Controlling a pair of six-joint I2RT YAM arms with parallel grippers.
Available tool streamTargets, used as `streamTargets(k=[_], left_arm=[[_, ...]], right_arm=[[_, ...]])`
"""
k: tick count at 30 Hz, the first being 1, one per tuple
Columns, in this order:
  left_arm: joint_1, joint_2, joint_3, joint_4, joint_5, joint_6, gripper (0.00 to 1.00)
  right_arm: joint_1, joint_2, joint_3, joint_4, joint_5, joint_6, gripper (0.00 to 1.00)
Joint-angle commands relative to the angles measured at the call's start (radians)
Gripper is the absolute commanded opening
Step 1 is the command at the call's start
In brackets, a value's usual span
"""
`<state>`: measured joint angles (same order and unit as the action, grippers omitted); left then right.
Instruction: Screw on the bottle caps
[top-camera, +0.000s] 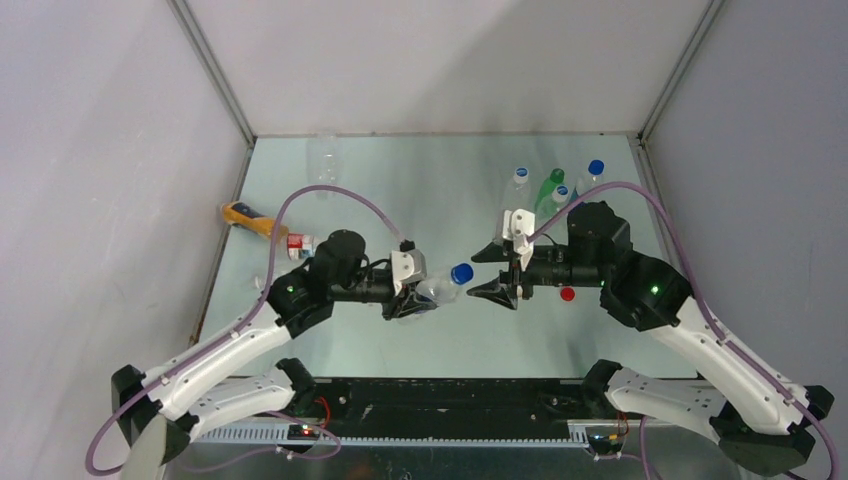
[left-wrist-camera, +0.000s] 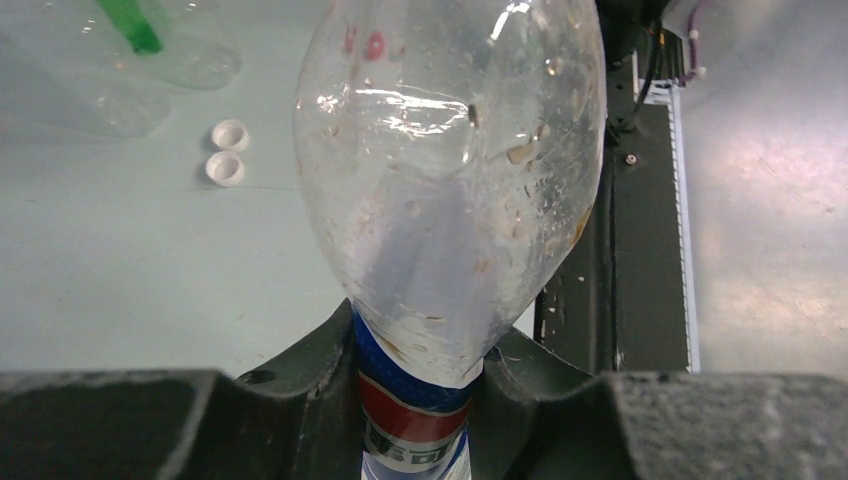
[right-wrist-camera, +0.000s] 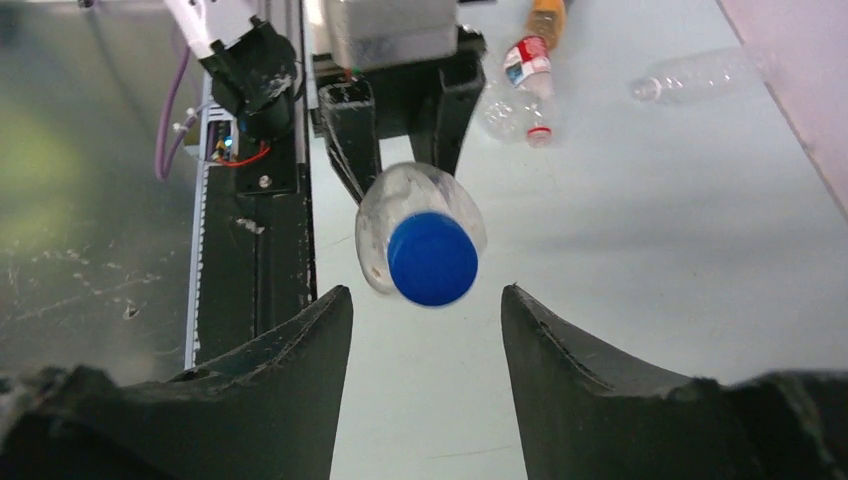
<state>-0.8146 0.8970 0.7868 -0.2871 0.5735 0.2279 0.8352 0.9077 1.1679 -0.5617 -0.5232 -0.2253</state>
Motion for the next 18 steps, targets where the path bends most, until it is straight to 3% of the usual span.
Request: streamTargets(k=[1, 18], left_arm=[[0.005, 0.033, 0.063, -0.057, 0.101, 0.042, 0.16], [0.005, 0.079, 0.094, -0.073, 0.135, 0.091, 0.18]], right_arm=[[-0.003, 0.029, 0.079, -0.053, -0.112, -0.133, 0.57], [-0.004, 0.096, 0.111, -0.125, -0.164, -0.194, 0.41]])
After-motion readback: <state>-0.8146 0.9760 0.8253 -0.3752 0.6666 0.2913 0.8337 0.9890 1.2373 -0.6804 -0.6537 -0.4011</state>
